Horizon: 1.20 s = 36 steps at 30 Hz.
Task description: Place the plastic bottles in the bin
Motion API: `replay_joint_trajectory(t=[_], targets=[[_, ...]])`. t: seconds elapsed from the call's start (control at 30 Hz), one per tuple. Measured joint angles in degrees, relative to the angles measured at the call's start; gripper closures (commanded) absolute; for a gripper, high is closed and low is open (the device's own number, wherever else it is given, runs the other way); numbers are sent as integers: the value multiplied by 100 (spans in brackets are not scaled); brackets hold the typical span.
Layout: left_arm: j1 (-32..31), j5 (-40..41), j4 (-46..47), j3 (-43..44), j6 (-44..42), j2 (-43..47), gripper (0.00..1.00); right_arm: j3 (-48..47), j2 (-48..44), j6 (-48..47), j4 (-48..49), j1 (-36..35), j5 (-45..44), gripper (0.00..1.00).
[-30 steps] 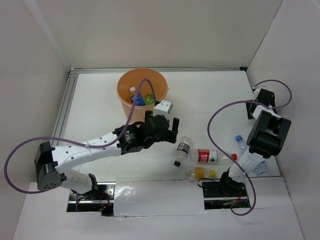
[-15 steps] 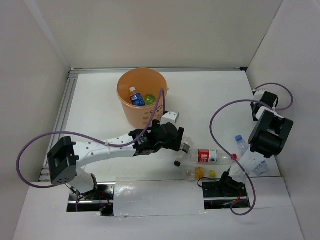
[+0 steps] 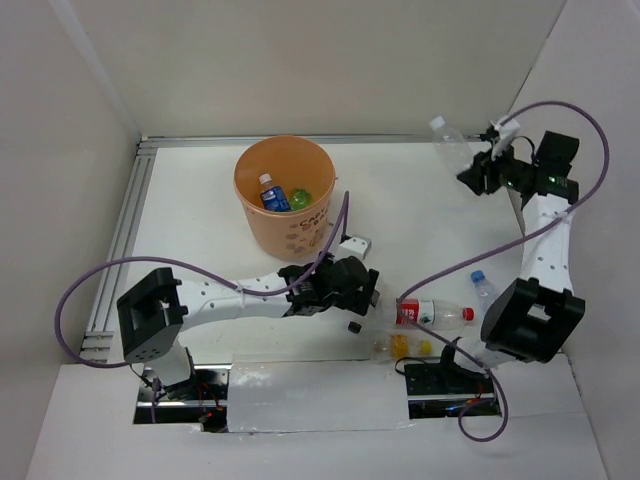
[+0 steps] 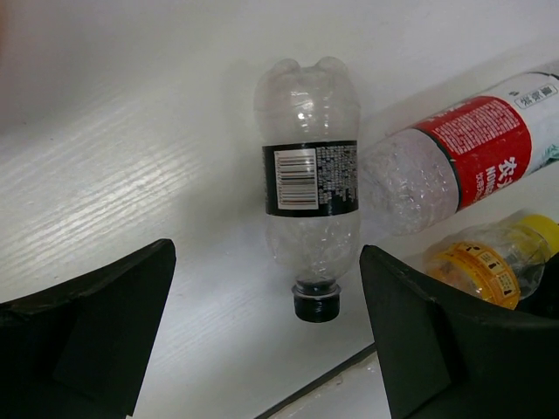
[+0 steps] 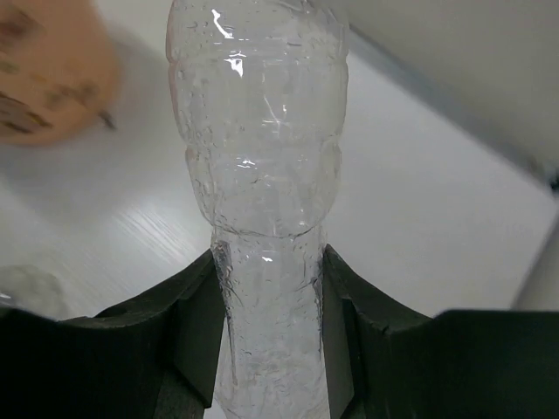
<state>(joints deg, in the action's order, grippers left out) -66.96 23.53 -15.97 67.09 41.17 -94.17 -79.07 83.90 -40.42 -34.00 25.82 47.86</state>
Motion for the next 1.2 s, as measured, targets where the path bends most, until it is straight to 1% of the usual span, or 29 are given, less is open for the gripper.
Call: replay_joint_trajectory(t=[0.07, 0.17, 0.23, 0.3, 0.4, 0.47, 0.57, 0.6, 0.63, 0.67, 0.7, 0.83, 0.93, 1.07, 1.13, 1.2], targets=[[-48, -52, 52, -20, 2, -39, 0, -326, -131, 166, 61, -485, 577, 86], [-138, -96, 118, -105, 50, -52, 0, -551, -221, 848, 505, -1519, 981, 86], [-197, -111, 133, -168, 111, -52, 0, -734, -120, 1388, 883, -2332, 1032, 85], [-256, -116, 151, -229, 133, -52, 0, -1156, 188, 1829, 1078, -3106, 1106, 85], [-308, -114, 166, -297, 190, -52, 0, -1786, 769, 2330, 1475, -3895, 1049, 84], [-363, -90, 184, -337, 262, -50, 0, -1880, 988, 2643, 1762, -4262, 876, 84], [-444, -55, 186, -376, 286, -48, 0, -1891, 1285, 3077, 2072, -4680, 647, 72], [-461, -39, 188, -387, 302, -48, 0, -1899, 1379, 3185, 2135, -4802, 568, 53], [-479, -17, 188, -398, 310, -48, 0, -1908, 1462, 3250, 2175, -4898, 501, 39], [-487, 2, 184, -400, 328, -48, 0, -1908, 1537, 3335, 2197, -4972, 435, 18], [-496, 22, 184, -400, 356, -48, 0, -1908, 1604, 3401, 2218, -5016, 380, 0], [-498, 144, 162, -378, 407, -68, 0, -1878, 1729, 3574, 2295, -5018, 140, 0], [-492, 234, 109, -109, 402, -308, 0, -1797, 1631, 3659, 2332, -4741, 59, 0], [-494, 245, 138, 278, 365, -787, 0, -1272, 1152, 3700, 2227, -3840, 68, 0], [-492, 247, 160, 428, 297, -1023, 5, -911, 844, 3698, 2131, -3333, 83, 0], [-485, 243, 140, 599, 256, -1272, 13, -444, 452, 3650, 1952, -2837, 96, 0]])
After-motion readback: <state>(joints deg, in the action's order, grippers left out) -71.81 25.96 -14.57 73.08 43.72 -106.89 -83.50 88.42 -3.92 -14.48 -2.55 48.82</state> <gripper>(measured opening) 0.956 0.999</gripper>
